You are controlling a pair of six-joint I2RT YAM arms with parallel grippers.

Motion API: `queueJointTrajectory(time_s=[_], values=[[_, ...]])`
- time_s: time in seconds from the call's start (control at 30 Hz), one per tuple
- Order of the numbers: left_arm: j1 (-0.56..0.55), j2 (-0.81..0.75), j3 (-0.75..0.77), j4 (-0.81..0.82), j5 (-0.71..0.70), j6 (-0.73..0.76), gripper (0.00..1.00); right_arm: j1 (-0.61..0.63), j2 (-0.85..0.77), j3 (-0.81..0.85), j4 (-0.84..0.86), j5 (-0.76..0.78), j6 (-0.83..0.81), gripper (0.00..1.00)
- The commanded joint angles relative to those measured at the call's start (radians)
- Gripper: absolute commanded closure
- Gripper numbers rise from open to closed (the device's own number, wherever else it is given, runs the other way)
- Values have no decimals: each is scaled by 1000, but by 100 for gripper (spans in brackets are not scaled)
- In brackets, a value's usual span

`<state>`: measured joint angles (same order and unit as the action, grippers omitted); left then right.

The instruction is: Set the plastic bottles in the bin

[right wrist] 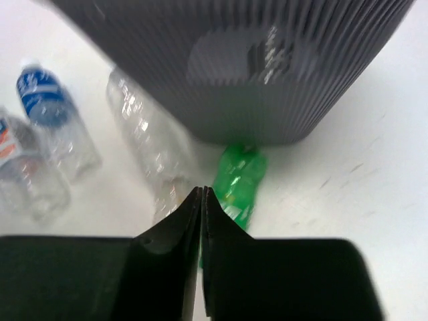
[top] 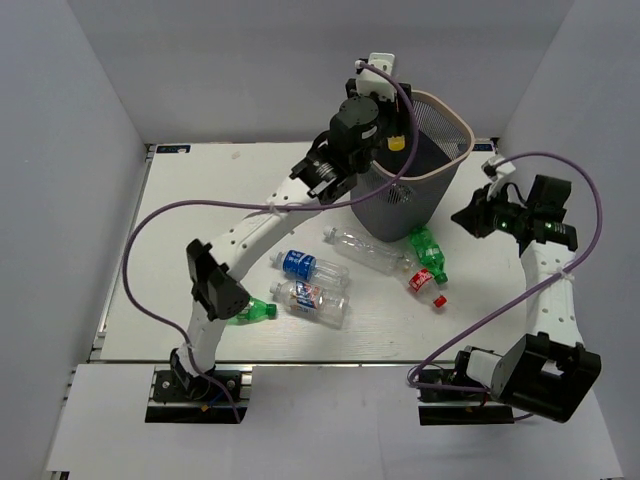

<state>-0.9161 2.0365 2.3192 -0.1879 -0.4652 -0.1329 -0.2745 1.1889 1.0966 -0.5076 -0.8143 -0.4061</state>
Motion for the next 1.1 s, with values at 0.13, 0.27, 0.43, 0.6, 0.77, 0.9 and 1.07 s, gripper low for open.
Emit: queueJointTrajectory(time_s=[0.13, 0.27, 0.43, 0.6, 0.77, 0.9, 1.07], values=[[75, 134, 67, 124, 26, -129, 38, -3, -97, -193, -103, 52, -111, 30], [86, 157, 78, 105, 86, -165, 1, 0, -89, -247, -51, 85, -57, 25], [95, 55, 27, 64, 120, -88, 1, 8, -22, -309, 24, 107, 19, 23], [53, -298, -432, 22, 149, 1, 1, 34, 76, -363, 217, 223, 96, 23], [43, -755, -849, -215, 79, -140, 1, 58, 173, -345, 305, 291, 133, 22], [43, -936, -1124, -425, 69, -345, 1, 87, 245, -325, 378, 325, 144, 22], [43, -1041, -1352, -602, 50, -730, 1, 121, 334, -290, 396, 339, 168, 19]])
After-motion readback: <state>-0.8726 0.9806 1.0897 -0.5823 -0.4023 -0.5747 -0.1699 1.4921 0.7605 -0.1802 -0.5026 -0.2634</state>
